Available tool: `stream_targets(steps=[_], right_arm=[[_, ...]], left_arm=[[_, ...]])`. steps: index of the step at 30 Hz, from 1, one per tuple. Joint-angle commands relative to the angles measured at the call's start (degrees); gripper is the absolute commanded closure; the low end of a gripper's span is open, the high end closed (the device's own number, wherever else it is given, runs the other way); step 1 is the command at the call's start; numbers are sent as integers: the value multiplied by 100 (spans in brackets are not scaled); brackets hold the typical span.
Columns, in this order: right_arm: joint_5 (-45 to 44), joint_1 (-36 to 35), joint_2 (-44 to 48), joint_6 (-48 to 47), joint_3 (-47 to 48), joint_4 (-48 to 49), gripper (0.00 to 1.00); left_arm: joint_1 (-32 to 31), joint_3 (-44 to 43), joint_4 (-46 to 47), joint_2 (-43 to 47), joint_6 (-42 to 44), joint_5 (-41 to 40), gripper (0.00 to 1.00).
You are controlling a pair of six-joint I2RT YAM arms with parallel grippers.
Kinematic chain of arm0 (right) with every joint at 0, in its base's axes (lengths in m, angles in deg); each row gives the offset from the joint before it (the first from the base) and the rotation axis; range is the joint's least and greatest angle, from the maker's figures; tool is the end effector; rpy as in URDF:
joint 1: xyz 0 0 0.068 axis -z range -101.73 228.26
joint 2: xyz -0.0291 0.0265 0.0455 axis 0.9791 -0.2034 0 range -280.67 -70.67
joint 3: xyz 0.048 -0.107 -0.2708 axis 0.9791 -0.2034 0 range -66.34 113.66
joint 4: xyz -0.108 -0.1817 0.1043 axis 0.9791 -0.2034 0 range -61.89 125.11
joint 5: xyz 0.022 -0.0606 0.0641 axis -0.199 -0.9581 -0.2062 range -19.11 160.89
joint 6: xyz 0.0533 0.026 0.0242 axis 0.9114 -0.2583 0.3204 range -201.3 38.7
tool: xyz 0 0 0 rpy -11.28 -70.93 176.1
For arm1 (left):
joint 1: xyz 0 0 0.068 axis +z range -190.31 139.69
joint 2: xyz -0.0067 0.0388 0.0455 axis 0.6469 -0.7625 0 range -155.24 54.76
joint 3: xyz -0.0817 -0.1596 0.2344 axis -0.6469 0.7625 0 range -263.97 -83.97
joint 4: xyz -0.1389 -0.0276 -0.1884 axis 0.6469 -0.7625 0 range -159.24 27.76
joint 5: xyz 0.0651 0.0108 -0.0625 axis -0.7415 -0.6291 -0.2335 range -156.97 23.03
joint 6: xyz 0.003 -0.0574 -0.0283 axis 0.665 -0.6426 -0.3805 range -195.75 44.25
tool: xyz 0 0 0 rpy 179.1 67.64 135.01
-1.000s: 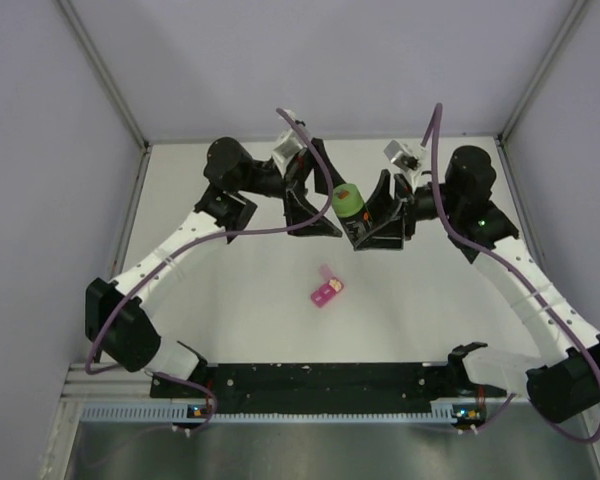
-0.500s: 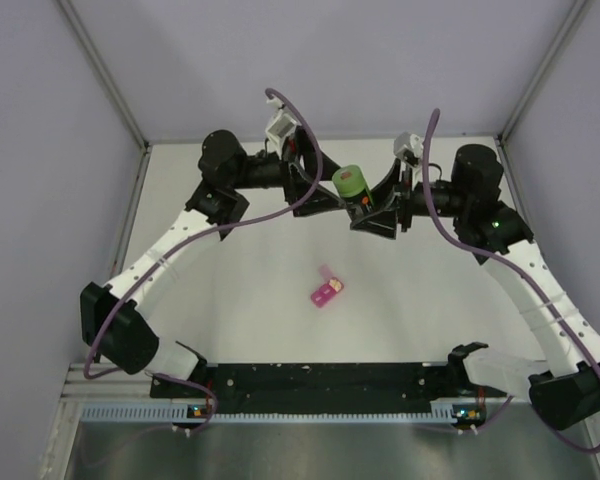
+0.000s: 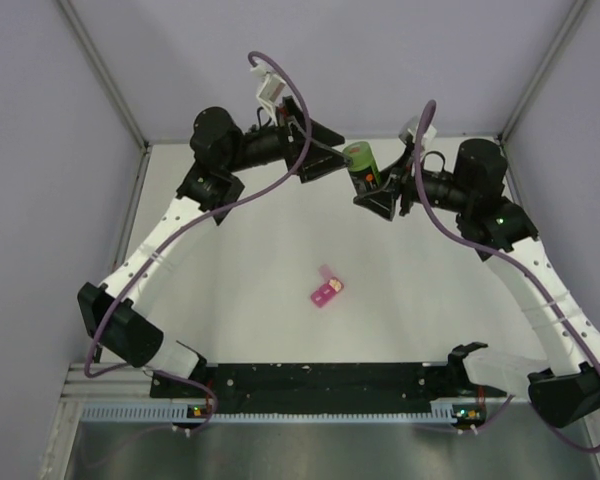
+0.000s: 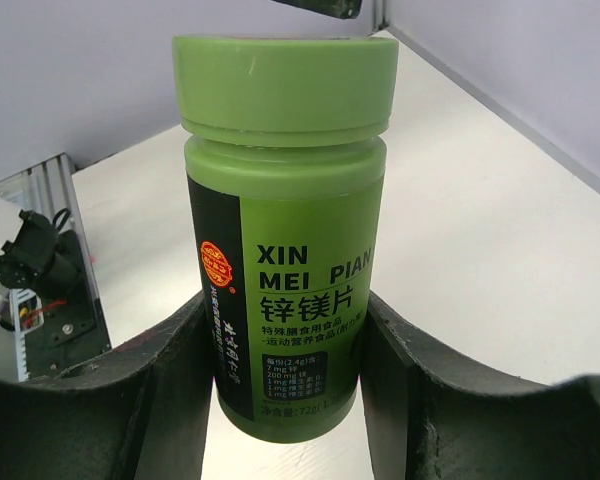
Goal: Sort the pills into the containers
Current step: Screw the lid of the pill bottle onto the pill bottle.
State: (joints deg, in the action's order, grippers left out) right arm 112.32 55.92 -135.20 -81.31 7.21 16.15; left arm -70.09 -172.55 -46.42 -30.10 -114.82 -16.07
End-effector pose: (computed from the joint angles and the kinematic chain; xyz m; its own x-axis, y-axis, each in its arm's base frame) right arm 0.1831 0.1108 0.4467 -0.1595 -0.0657 -0.9850 -0.8879 0.4457 0.1140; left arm 0.2469 -0.1857 0.5084 -0.3723 -0.2452 -0.8951 0.9189 0.0384 -0.3927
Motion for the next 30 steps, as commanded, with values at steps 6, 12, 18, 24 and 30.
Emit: stream_targets(steps=[6,12,18,24,30], right_arm=[[-407,-24,-24,-43,220,200,100],[-583,-15,-33,-43,115,235,100],[-592,-24,-24,-43,62,253,100],[-504,-15,-51,-43,-8,261,100],[-338,-24,-16,-34,-35,261,100]], left_arm=[[-212,-573,-896,-294,233,-809,2],[-397,-670,-1027,-408,224,-949,6],[-450,-705,-1045,-479,259,-941,19],[-458,-705,-1001,-496,330,-915,32],[-450,-635,-931,-479,470,-722,57]])
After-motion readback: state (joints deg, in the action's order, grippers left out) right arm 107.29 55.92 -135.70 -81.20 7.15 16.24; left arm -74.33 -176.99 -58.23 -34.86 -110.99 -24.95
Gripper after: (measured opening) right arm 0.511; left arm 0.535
